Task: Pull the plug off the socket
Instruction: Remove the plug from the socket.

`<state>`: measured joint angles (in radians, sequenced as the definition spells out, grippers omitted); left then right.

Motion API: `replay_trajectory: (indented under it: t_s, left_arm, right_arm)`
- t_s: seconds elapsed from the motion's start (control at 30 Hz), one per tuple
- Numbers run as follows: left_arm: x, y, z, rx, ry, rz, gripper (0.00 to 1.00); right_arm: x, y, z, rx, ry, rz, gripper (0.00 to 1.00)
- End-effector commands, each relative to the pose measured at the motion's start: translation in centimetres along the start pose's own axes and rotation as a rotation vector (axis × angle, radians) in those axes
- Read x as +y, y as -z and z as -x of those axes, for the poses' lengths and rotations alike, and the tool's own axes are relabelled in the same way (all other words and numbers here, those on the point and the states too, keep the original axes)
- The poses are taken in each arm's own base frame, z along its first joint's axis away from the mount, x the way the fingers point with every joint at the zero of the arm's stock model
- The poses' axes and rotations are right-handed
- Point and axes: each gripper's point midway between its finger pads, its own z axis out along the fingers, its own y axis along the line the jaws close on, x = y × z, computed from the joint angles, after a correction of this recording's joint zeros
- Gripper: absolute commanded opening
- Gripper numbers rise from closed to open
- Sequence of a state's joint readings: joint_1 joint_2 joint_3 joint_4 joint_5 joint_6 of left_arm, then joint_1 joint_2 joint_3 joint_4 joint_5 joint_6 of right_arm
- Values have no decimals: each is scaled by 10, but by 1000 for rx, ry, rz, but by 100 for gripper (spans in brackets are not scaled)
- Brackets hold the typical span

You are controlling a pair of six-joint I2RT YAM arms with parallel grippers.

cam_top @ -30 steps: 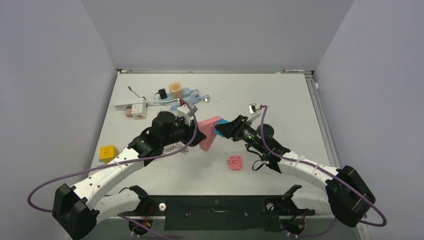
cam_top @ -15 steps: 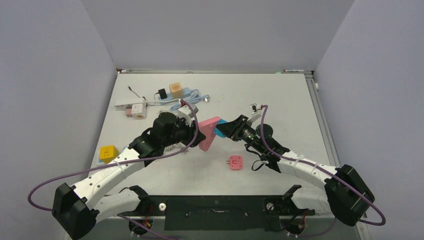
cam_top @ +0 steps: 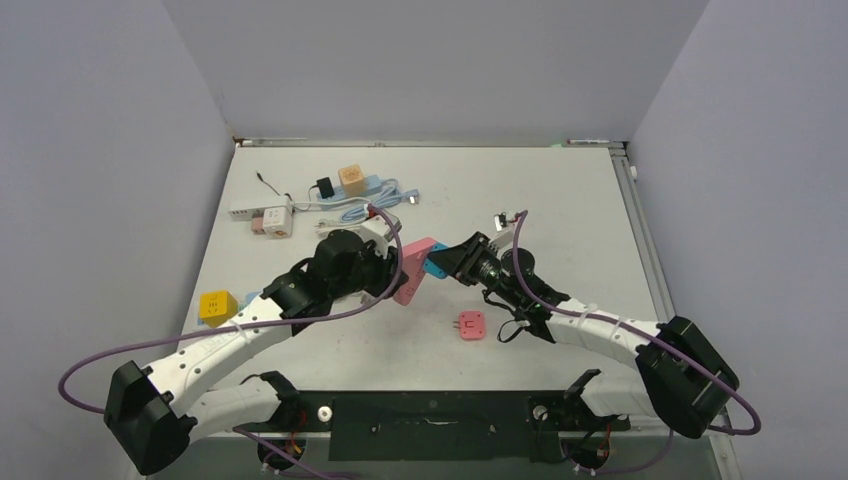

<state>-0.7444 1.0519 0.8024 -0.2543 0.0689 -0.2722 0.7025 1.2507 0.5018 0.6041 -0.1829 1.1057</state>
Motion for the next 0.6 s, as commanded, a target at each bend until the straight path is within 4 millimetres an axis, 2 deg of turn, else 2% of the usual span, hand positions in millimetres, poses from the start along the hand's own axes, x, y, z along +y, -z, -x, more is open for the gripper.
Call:
replay_trajectory:
  t_s: [0.0, 0.3, 0.57]
  left_arm:
    - [-3, 5, 40, -107, -41, 42, 0]
    - [-4, 2, 34, -76, -80, 73, 0]
    - [-10, 4, 38, -90, -48, 17, 0]
  right_arm:
    - [20, -9, 12, -51, -37, 35, 5]
    - [30, -14, 8, -43, -25, 41, 5]
    - [16, -10, 4, -33, 14, -11, 5]
